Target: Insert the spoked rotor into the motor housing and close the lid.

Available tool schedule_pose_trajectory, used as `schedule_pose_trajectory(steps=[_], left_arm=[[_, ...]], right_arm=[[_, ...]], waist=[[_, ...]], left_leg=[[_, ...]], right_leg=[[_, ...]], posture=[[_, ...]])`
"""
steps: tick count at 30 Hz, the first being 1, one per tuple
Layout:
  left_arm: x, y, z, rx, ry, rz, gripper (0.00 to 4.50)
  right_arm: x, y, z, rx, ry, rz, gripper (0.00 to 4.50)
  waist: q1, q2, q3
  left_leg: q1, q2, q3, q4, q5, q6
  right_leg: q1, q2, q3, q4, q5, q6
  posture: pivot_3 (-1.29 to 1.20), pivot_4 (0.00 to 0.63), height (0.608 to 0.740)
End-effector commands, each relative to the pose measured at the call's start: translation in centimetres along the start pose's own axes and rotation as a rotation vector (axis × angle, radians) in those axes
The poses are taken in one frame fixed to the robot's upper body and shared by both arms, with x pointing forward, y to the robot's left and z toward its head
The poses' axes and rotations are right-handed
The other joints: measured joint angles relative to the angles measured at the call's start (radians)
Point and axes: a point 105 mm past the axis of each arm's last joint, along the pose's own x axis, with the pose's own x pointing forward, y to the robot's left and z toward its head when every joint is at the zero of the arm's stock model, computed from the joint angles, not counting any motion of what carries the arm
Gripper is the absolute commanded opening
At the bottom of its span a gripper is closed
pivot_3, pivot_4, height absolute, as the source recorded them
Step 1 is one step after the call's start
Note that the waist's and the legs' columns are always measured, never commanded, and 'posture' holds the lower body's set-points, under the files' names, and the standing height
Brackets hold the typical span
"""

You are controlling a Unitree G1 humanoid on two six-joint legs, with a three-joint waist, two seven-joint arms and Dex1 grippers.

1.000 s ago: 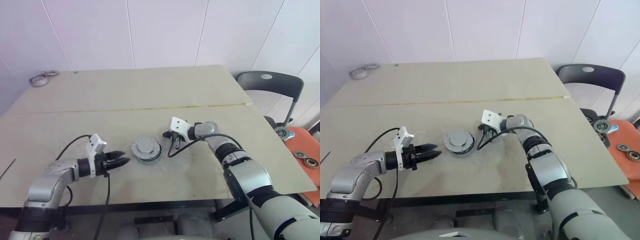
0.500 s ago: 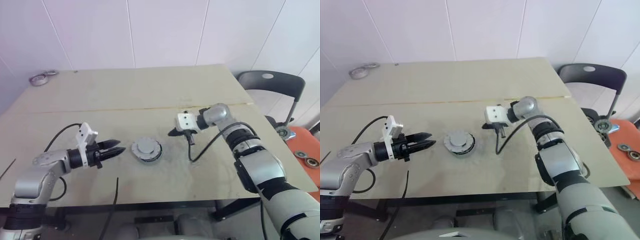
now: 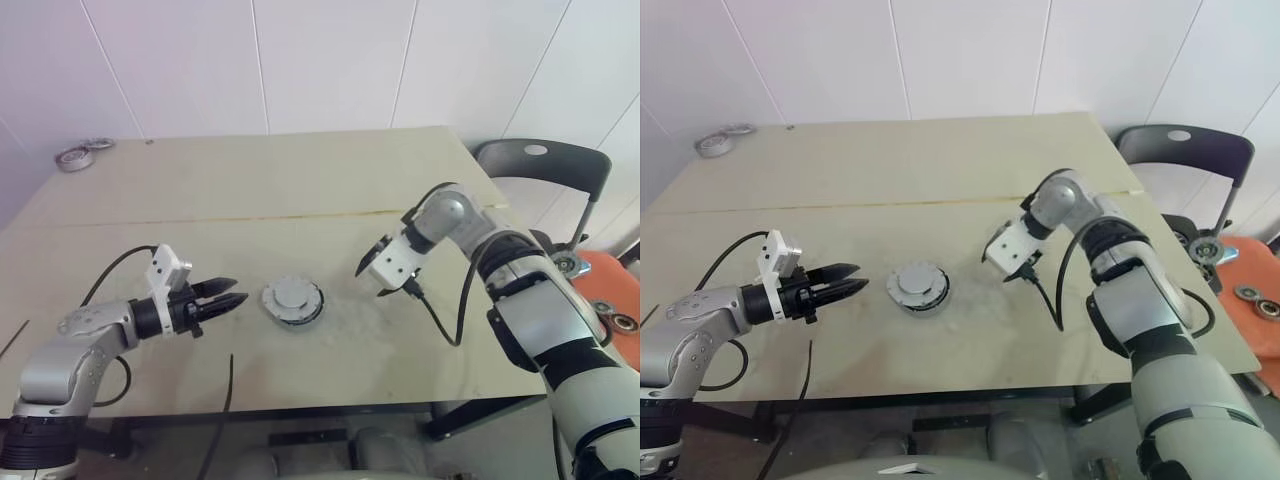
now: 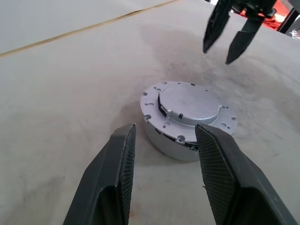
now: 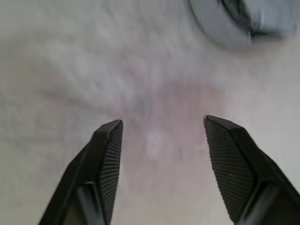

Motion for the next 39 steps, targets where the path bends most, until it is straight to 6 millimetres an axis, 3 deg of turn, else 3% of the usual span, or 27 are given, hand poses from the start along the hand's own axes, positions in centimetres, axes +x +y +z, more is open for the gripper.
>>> schedule_pose_trajectory(steps=[1, 6, 9, 15, 27, 39], left_arm=[[0.0, 0.1, 1.0, 0.032, -0.03, 0.009, 2.12], [0.0, 0.2, 1.0, 0.032, -0.029, 0.005, 2.12], [0.1, 0.1, 1.1, 0.034, -0.029, -0.008, 2.12], [0.1, 0.0, 1.1, 0.033, -0.015, -0.02, 2.12], [0.4, 0.2, 1.7, 0.054, -0.01, -0.035, 2.12], [-0.4, -0.2, 1.9, 0.076, -0.024, -0.006, 2.12]], right_arm=[[-1.5, -1.2, 0.8, -0.017, -0.012, -0.013, 2.86], [-1.9, -2.2, 3.9, -0.203, -0.09, -0.07, 2.86], [-1.4, -0.8, 5.8, -0.326, -0.123, -0.038, 2.86], [0.5, 2.3, 7.9, -0.313, -0.218, 0.039, 2.86], [3.8, -2.0, 7.6, -0.284, -0.183, -0.051, 2.86], [4.7, -2.3, 5.3, -0.247, -0.134, -0.036, 2.86]], waist=[[0.002, 0.0, 0.0], [0.003, 0.0, 0.0], [0.007, 0.0, 0.0], [0.015, 0.0, 0.0], [0.03, -0.001, 0.0], [0.025, -0.001, 0.0]], left_leg=[[0.0, 0.0, 0.0, 0.0, 0.0, 0.0], [0.0, 0.0, 0.0, 0.0, 0.0, 0.0], [0.0, 0.0, 0.0, 0.0, 0.0, 0.0], [0.0, 0.0, 0.0, 0.0, 0.0, 0.0], [0.0, 0.0, 0.0, 0.001, 0.0, 0.0], [0.002, 0.0, 0.0, 0.001, 0.0, 0.0]], right_leg=[[0.0, 0.0, 0.0, 0.0, 0.0, 0.0], [0.0, 0.0, 0.0, 0.0, 0.0, 0.0], [0.0, 0.0, 0.0, -0.001, 0.0, 0.0], [0.0, 0.0, 0.0, -0.001, 0.0, 0.0], [0.0, 0.0, 0.0, 0.0, 0.0, -0.001], [0.001, 0.001, 0.0, 0.001, 0.0, -0.001]], posture=[[0.0, 0.0, 0.74], [0.0, 0.0, 0.74], [0.0, 0.0, 0.74], [0.0, 0.0, 0.74], [0.0, 0.0, 0.74], [0.0, 0.0, 0.74]])
